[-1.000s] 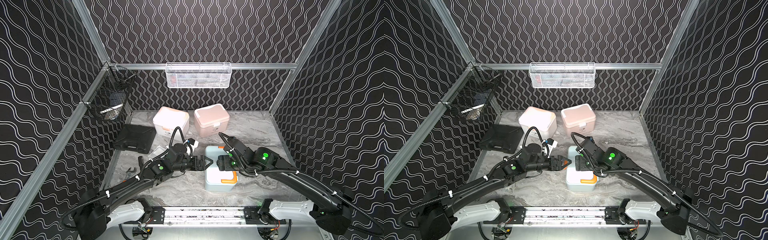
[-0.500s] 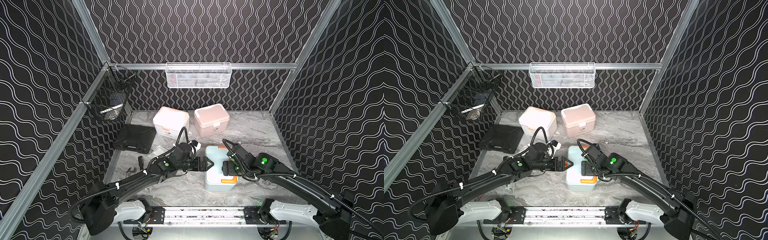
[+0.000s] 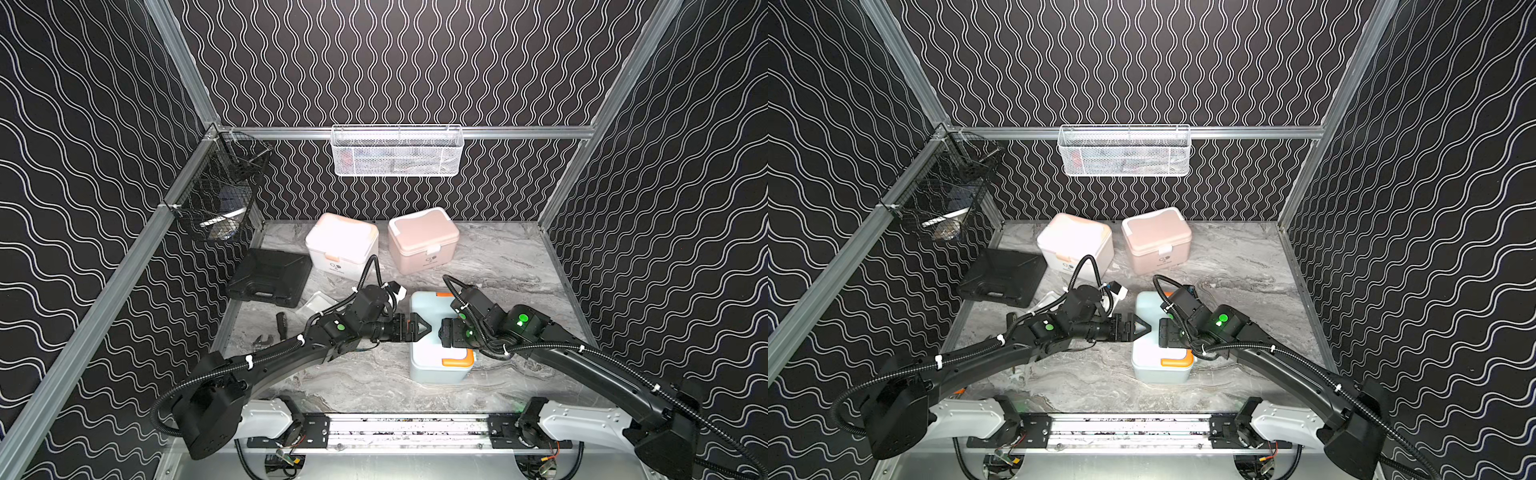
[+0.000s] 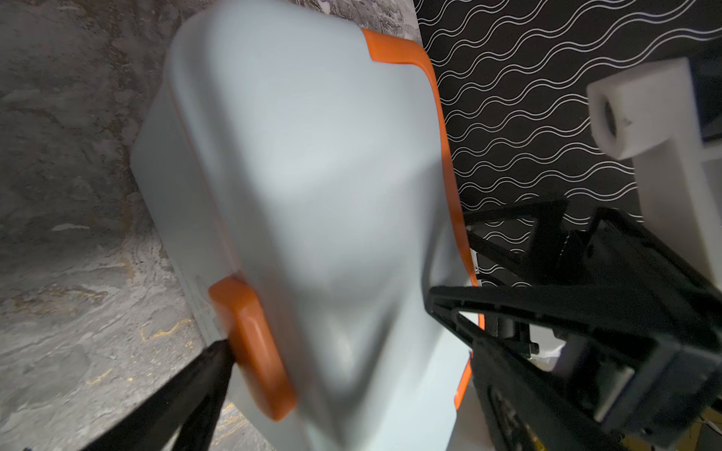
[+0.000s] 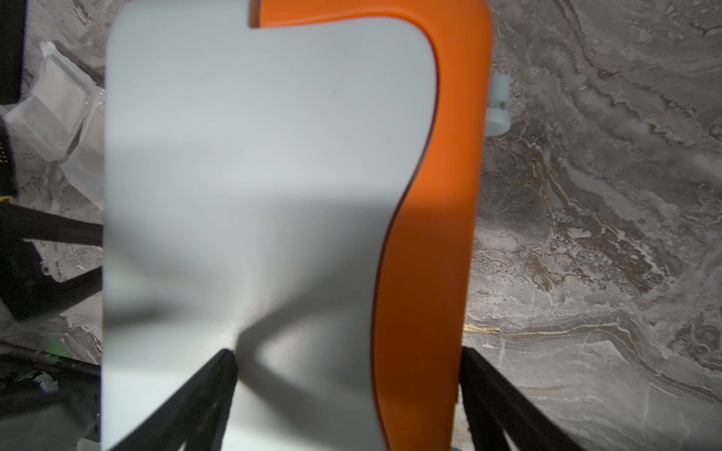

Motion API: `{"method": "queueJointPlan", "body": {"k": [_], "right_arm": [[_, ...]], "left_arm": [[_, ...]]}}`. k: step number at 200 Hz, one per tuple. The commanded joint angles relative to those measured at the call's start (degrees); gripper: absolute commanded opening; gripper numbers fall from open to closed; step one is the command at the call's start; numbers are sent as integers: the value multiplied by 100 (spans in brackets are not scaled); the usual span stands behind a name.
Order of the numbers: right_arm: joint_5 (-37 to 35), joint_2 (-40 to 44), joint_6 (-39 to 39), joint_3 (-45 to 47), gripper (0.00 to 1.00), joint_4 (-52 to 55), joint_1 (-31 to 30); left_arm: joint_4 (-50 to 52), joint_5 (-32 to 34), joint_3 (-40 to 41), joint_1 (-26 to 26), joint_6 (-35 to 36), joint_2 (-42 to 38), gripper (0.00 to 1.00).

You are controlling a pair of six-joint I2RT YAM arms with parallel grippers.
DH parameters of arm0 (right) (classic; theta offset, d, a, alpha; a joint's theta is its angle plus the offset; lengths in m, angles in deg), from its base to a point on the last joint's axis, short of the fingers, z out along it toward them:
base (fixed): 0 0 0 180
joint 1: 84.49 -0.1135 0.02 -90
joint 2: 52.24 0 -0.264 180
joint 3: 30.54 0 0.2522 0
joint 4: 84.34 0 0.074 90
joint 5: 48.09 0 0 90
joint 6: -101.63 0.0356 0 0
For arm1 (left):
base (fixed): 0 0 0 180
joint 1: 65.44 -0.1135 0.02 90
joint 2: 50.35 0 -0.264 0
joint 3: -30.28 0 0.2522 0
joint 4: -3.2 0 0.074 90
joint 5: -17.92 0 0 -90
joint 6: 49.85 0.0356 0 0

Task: Open first aid kits and take out gauze
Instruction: Fasten the fastener of the first aid kit, then move the first aid kit to the center of the board.

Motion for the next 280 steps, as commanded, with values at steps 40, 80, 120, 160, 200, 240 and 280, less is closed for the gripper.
{"method": "queueJointPlan", "body": {"k": [40,80,120,160,200,240,280], "right_arm": [[212,-142,-157,-104,90,56,113],[-147,-123,-385,-679,100,571,133],[100,-314,-670,-1395,100,736,-9],[273,-789,-759,-1816,96,333,-891],[256,-1805,-618,-2343,92,-1,-1970],[521,-2617,-300,-2441,89,-582,-2292],[-88,-2987,268,-2257,86,-282,-2224]], "left_arm": [[-641,-79,28,176,-127,-43,99],[337,595,-1,58,222,-682,99],[1234,1238,143,-156,420,-1619,99],[2262,1873,225,-358,628,-2588,99],[3062,2627,346,-369,652,-3518,99],[3537,3075,375,-369,650,-4001,99],[3431,2957,472,-368,632,-3938,99]]}}
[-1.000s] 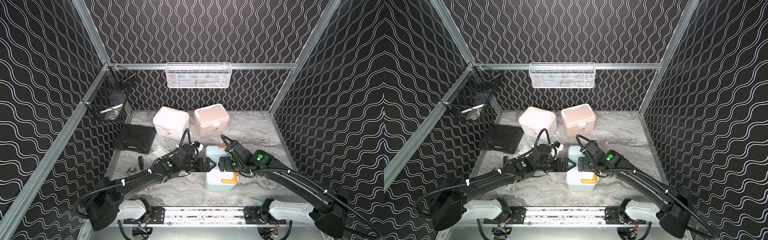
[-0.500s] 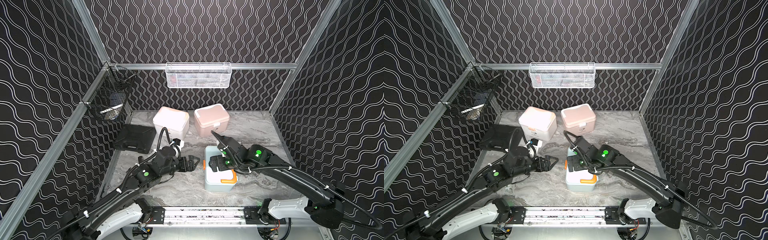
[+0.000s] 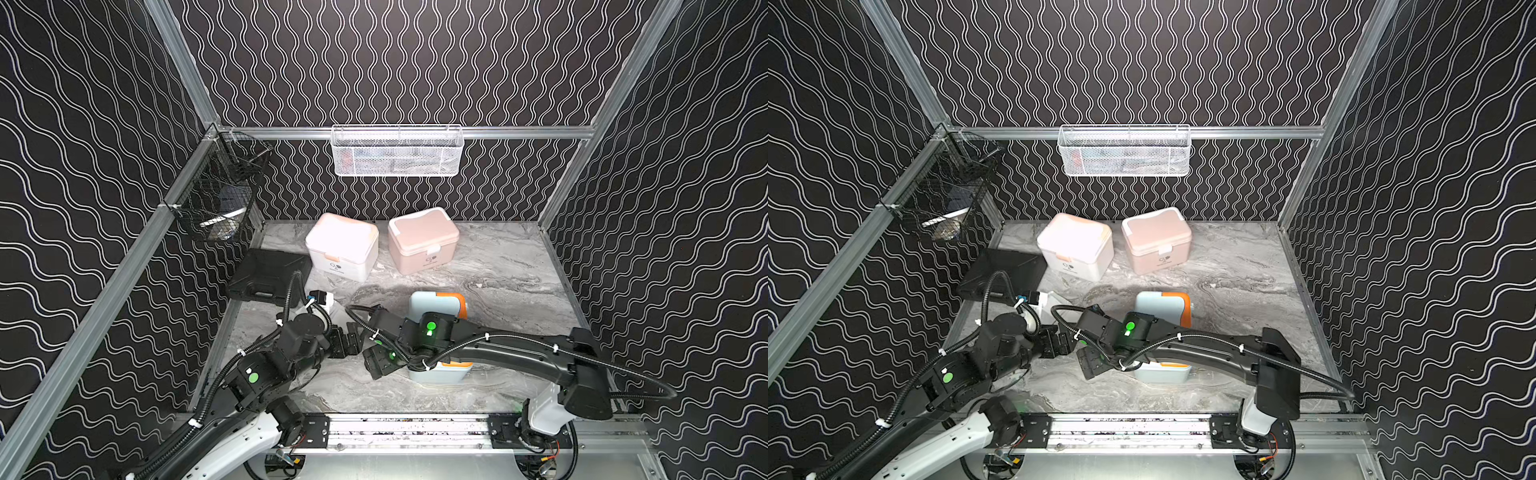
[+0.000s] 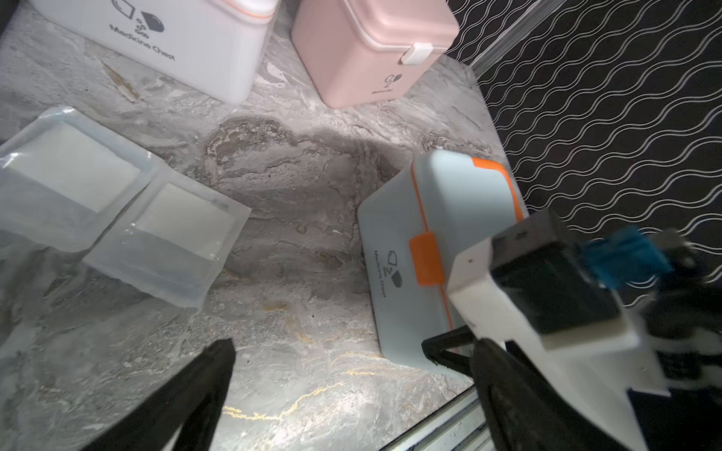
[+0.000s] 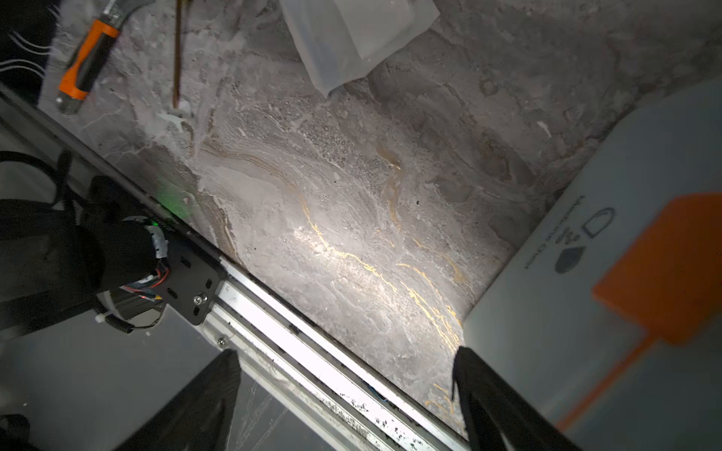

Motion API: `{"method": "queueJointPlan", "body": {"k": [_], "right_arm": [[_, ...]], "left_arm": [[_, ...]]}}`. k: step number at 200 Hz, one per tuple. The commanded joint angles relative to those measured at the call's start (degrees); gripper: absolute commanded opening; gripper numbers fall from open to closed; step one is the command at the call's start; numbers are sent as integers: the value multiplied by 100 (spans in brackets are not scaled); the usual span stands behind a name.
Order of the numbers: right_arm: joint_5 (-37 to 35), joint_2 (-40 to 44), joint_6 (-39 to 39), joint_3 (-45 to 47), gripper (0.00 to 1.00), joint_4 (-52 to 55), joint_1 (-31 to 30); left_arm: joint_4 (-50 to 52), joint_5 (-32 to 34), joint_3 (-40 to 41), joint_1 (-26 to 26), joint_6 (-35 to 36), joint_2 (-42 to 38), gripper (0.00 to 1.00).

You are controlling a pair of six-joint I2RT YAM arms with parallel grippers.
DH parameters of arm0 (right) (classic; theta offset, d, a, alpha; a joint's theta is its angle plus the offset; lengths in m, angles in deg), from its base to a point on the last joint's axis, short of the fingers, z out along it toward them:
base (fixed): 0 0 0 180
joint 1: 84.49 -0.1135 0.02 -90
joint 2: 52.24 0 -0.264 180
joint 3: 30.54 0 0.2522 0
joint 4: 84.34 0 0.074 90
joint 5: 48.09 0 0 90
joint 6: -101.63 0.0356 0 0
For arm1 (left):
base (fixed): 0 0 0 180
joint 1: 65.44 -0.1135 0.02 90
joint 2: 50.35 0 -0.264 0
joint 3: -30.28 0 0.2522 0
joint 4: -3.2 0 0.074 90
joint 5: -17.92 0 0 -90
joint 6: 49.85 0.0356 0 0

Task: Open first aid kits and take out gauze
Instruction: Move the first aid kit to the center of the board.

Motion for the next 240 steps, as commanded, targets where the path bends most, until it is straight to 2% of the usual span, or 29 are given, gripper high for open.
{"method": "queueJointPlan", "body": {"k": [1,28,63,78,97,112,125,150,188,240], "right_arm": [[-510,-54,525,84,86,203,55],[-1008,441,939,650,86,487,259],[-1185,1587,1222,1839,86,561,869],[-1186,2166,1264,2339,88,565,1334],[-1154,2893,1244,2847,92,621,2233],[-1038,3294,1053,3022,96,708,2942],[-1028,3492,897,2996,98,822,3231],[-1049,3605,778,2837,100,917,3276],[-435,3146,749,2387,100,765,3215],[-1674,1883,1373,946,100,1276,2324]], "left_arm": [[34,66,56,-10,37,50,99],[-98,-45,103,-11,9,116,99],[-321,-246,181,-10,-29,242,99],[-447,-363,240,-11,-66,306,99],[-603,-493,289,-11,-107,402,99],[-691,-590,319,-11,-133,478,99],[-740,-637,318,-11,-148,520,99],[-763,-674,311,-11,-157,549,99],[-800,-690,331,-11,-191,576,99],[-737,-665,303,-10,-178,565,99]]}}
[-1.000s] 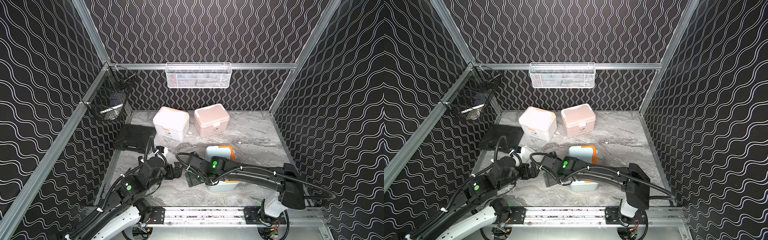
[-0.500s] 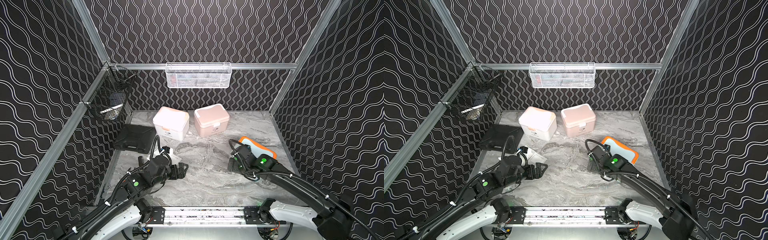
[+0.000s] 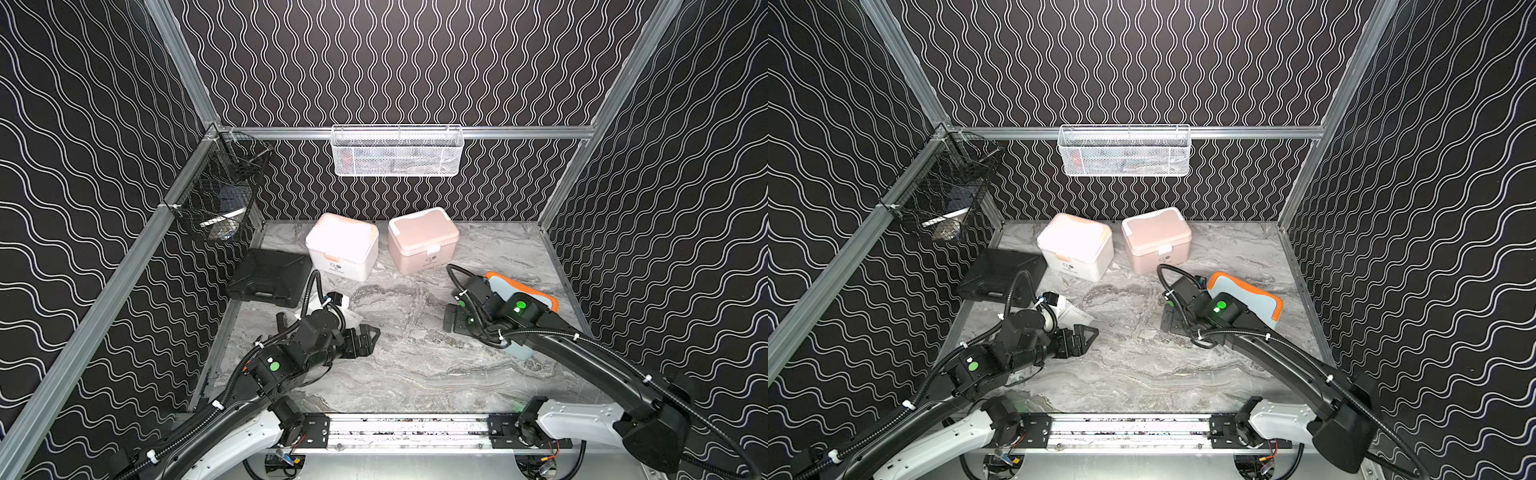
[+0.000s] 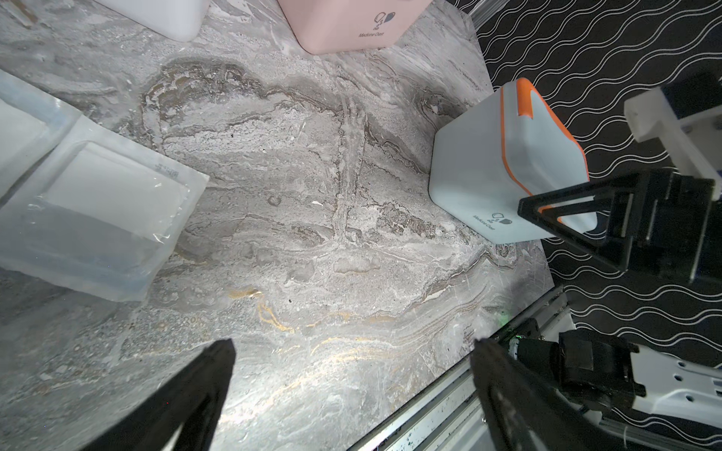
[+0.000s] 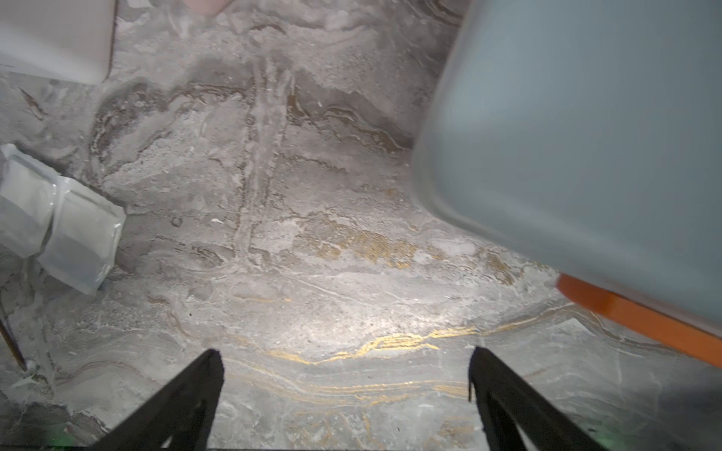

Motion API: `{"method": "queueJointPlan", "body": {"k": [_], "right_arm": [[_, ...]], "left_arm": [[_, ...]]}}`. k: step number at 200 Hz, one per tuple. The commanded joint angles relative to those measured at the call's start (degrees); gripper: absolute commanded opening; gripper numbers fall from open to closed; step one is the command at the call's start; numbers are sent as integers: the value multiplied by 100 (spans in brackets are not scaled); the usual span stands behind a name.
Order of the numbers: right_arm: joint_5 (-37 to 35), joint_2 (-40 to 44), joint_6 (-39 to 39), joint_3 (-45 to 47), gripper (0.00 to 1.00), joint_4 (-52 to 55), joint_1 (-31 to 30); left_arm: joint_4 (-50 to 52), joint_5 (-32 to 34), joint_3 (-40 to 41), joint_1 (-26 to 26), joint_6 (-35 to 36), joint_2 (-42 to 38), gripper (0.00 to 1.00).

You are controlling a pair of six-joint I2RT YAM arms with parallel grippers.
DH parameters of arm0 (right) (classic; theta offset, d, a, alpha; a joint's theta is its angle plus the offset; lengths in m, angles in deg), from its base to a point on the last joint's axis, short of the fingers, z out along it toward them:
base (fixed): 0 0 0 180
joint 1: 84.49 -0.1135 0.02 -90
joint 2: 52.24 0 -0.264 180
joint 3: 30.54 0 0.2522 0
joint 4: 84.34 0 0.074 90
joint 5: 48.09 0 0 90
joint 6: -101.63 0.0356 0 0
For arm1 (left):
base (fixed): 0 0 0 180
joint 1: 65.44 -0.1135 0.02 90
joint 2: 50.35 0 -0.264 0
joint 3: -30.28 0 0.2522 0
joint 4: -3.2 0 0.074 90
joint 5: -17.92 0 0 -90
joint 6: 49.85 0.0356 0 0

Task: Open first aid kits and take out gauze
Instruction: Move the first aid kit to the center of the board.

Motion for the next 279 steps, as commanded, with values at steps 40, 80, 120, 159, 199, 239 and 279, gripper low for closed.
{"method": "queueJointPlan", "body": {"k": [40,80,120,159,199,239,279], "right_arm": [[-1352,-1658,40,-1565,100,558,-16],[-1395,-2404,-257,-1972,100,625,456],[-1345,-2341,-83,-1578,99,814,703],[-1433,-1708,352,-815,98,1035,703],[-1826,-1141,712,-420,99,1517,733],[-1589,-563,316,-614,100,1241,870],[-338,-275,-1181,-1060,100,-475,1288]], "left_arm": [[-145,1,-18,-10,-35,63,99],[-129,-34,22,-11,-26,34,99],[-121,-43,35,-11,-29,13,99],[-162,-59,69,-11,-50,-2,99],[-294,-148,45,-11,-65,124,99],[-407,-154,-296,-9,110,475,99],[-658,-168,-1314,-7,627,1669,99]]}}
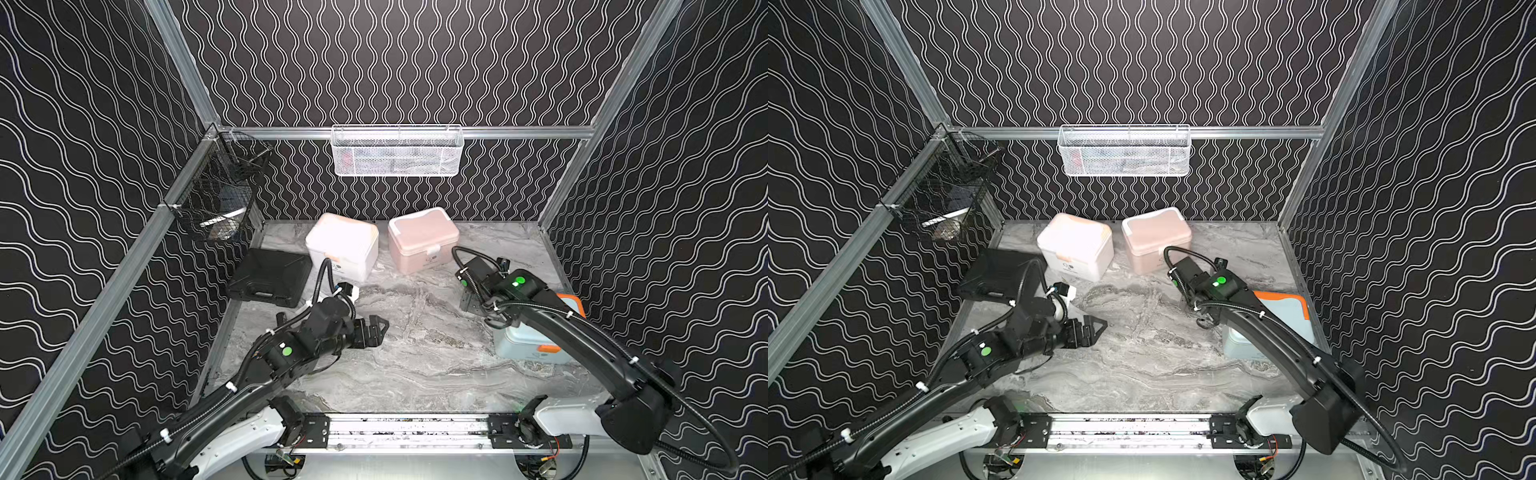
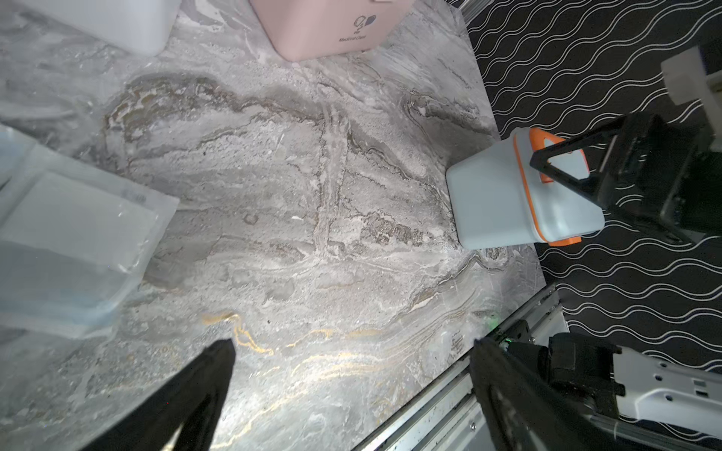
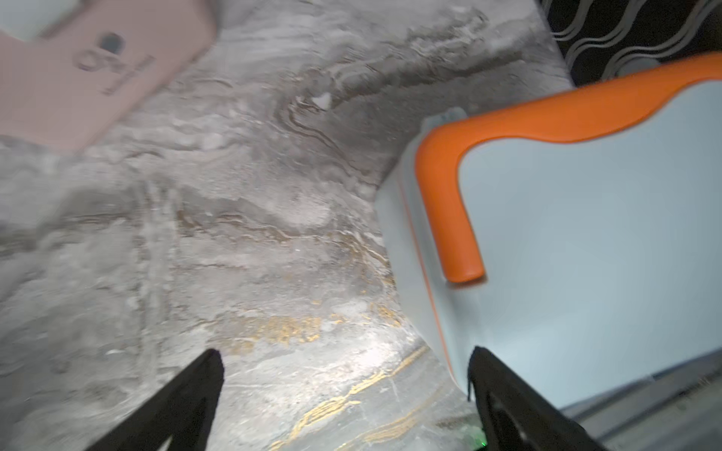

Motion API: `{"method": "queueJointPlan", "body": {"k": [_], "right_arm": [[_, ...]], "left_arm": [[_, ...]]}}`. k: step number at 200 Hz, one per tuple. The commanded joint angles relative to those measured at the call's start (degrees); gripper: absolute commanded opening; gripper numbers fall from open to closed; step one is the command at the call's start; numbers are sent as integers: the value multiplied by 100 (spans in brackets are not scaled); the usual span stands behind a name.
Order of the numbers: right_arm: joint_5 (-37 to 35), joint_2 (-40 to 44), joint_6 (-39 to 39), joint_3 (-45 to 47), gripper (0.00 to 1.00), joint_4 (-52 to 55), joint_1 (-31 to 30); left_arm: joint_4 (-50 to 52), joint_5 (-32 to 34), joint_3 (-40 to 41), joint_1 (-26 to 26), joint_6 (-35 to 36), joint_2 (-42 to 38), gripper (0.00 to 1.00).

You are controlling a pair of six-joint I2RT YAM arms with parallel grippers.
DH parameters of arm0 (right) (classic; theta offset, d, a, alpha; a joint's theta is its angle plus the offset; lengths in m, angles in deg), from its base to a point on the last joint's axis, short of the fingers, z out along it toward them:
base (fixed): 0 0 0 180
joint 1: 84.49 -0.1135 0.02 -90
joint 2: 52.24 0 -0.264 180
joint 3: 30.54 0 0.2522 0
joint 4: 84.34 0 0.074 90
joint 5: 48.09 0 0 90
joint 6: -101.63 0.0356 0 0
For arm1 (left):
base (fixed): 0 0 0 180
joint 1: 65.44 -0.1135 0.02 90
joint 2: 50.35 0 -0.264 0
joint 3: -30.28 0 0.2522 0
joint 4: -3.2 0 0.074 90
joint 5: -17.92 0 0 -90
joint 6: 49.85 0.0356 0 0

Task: Open first aid kits and take out gauze
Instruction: Move the first aid kit to the center of the board.

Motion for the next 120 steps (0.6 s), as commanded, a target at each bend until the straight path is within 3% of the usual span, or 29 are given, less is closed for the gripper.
{"method": "queueJointPlan", "body": {"k": [1,34,77,120], "right_arm": [[822,33,-1010,-265,100,-1216,270],[1955,-443,-1513,-875,100,-2199,1019],[3270,-1406,-1379,-1380,100,-3418,2188],[4278,-2380,-1345,-1589,99,-4579,2917]], "left_arm": [[-391,-12,-534,-9,457,552,99],[-461,-19,-1731,-182,799,1809,99],[-627,-314,-3065,-802,956,3283,99],[-960,-695,-3950,-1274,935,4598,99]]}}
